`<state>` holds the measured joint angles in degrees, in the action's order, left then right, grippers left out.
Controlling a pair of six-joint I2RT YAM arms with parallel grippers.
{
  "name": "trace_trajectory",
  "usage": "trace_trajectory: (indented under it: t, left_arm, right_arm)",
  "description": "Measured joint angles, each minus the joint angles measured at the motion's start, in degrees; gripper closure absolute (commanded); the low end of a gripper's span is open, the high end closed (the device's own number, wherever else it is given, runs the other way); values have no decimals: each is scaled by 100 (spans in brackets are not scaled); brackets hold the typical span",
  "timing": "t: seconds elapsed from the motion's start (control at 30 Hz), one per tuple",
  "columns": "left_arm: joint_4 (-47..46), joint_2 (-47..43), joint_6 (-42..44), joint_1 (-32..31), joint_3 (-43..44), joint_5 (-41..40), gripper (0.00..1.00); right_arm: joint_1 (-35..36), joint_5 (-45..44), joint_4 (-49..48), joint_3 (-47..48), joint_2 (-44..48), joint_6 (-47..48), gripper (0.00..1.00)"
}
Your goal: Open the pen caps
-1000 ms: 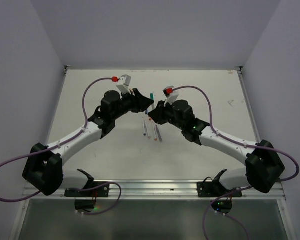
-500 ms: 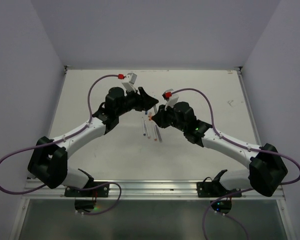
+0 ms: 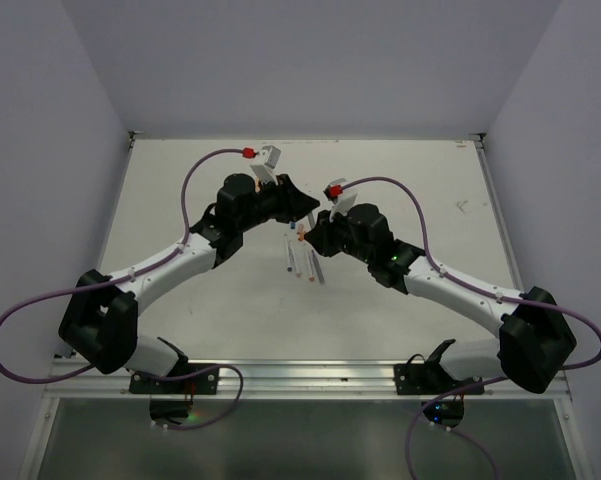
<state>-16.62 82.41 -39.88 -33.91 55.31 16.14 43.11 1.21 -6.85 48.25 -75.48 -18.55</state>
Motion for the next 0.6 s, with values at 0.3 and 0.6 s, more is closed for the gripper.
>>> trace_trajectory:
  t: [0.3, 0.6]
  left_arm:
    - [140, 0, -4, -20, 52, -164, 80]
    - [186, 2, -109, -31, 63, -245, 79]
  right_arm:
    - [0, 2, -2, 0, -2, 22, 100]
    - [0, 7, -2, 0, -15, 26, 100]
